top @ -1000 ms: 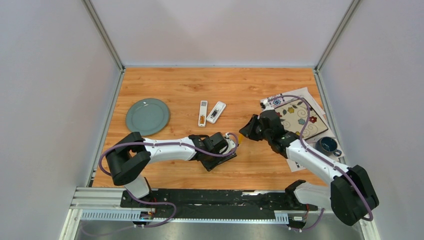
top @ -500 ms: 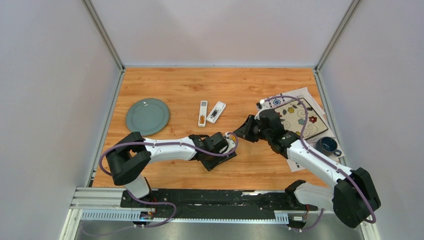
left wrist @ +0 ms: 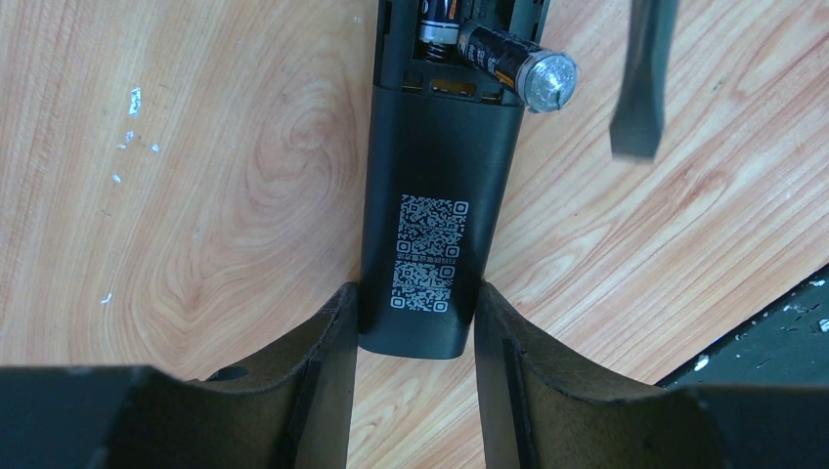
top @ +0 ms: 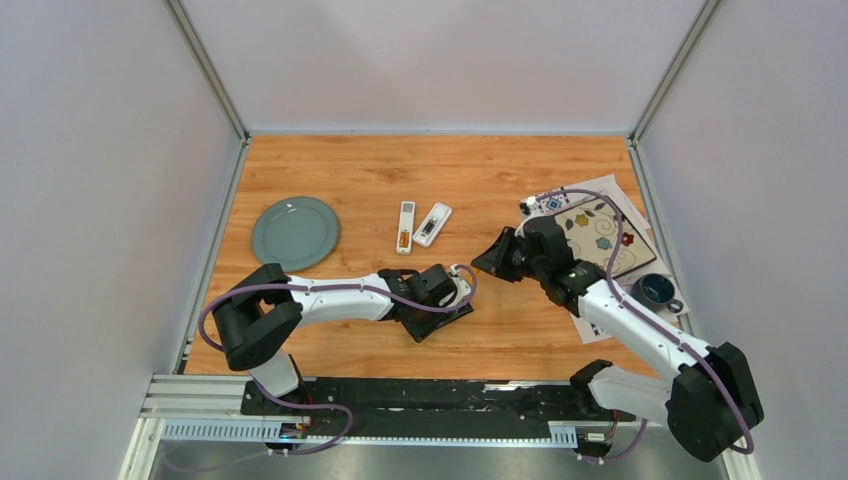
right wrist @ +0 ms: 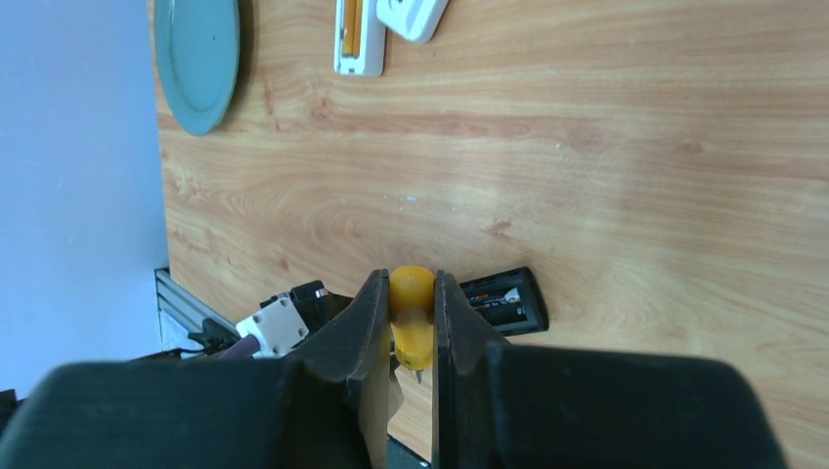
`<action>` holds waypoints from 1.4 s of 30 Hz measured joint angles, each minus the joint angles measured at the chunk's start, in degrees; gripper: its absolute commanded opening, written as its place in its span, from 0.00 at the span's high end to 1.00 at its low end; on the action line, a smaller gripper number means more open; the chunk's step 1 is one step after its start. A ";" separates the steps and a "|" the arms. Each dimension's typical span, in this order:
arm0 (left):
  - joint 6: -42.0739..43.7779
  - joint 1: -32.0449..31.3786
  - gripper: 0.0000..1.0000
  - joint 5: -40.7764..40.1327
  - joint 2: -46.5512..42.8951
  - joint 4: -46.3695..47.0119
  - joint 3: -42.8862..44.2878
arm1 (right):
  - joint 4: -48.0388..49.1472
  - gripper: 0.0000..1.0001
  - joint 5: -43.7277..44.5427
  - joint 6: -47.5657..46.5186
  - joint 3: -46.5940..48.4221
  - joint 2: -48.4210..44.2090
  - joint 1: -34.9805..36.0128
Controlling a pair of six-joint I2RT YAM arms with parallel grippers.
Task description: Unload the batteries from the remote control
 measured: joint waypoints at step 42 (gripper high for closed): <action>-0.11 0.00 1.00 0.02 0.59 -0.79 0.70 | 16.11 1.00 -1.11 -0.79 -1.64 18.64 -1.11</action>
